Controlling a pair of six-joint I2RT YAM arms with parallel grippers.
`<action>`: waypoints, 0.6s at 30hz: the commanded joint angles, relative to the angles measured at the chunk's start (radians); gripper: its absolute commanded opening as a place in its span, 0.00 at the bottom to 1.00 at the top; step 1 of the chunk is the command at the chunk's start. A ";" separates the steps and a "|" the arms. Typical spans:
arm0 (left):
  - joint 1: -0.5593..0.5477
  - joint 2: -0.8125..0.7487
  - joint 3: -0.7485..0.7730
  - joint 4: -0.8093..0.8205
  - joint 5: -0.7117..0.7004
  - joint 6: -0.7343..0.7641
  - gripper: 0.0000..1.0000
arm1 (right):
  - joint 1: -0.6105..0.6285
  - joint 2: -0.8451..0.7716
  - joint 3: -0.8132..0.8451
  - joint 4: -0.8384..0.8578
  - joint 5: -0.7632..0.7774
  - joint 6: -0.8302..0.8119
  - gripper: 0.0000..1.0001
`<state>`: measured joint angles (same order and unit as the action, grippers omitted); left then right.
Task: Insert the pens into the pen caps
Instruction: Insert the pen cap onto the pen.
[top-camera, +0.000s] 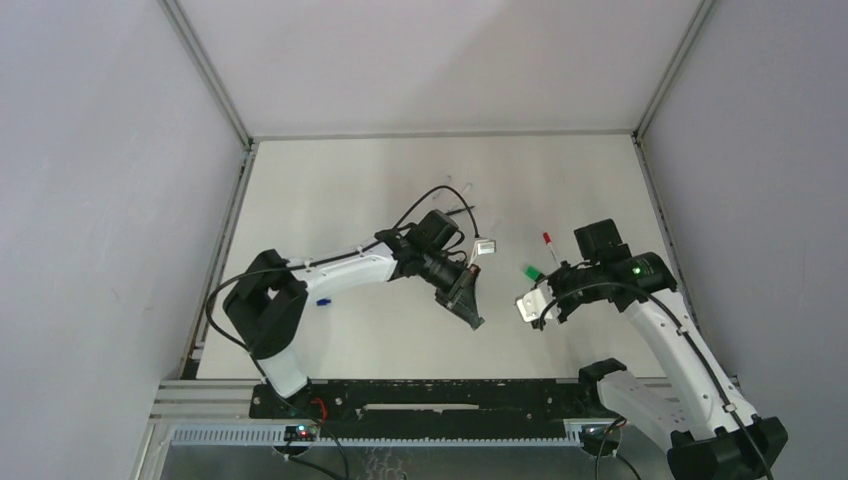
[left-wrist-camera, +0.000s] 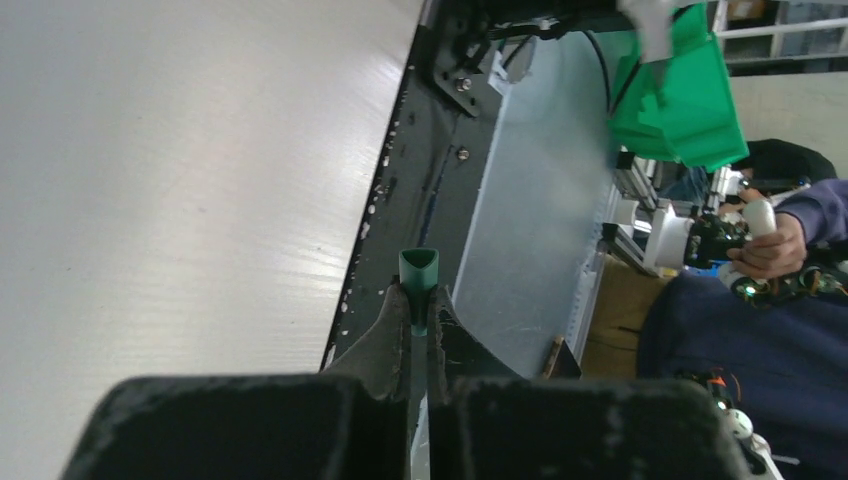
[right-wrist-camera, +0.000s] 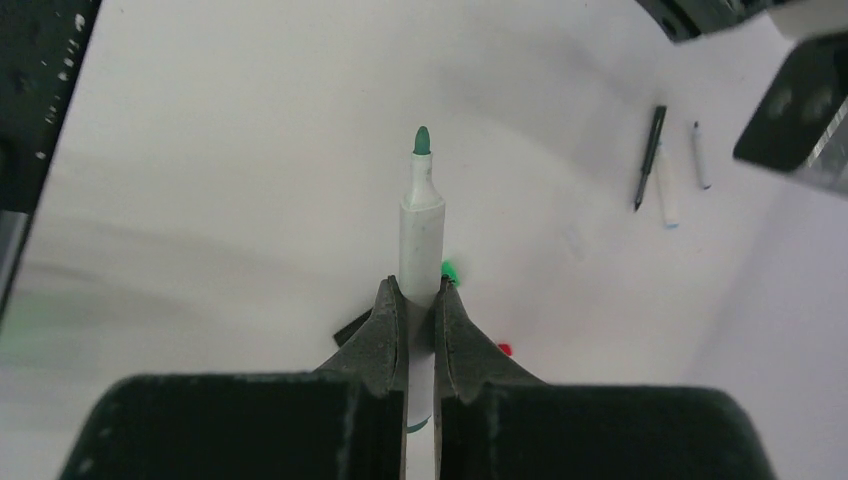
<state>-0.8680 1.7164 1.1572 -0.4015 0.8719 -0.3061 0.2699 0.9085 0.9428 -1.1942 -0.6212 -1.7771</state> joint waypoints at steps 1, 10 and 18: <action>0.004 0.009 0.080 0.013 0.113 0.006 0.00 | 0.076 0.002 -0.018 0.079 0.092 -0.081 0.00; 0.007 0.039 0.106 0.013 0.165 0.000 0.00 | 0.182 0.030 -0.051 0.126 0.129 -0.093 0.00; 0.015 0.055 0.126 0.013 0.194 -0.003 0.00 | 0.248 0.043 -0.078 0.184 0.149 -0.063 0.00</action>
<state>-0.8635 1.7607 1.2121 -0.3992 1.0145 -0.3065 0.4892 0.9463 0.8757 -1.0595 -0.4866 -1.8462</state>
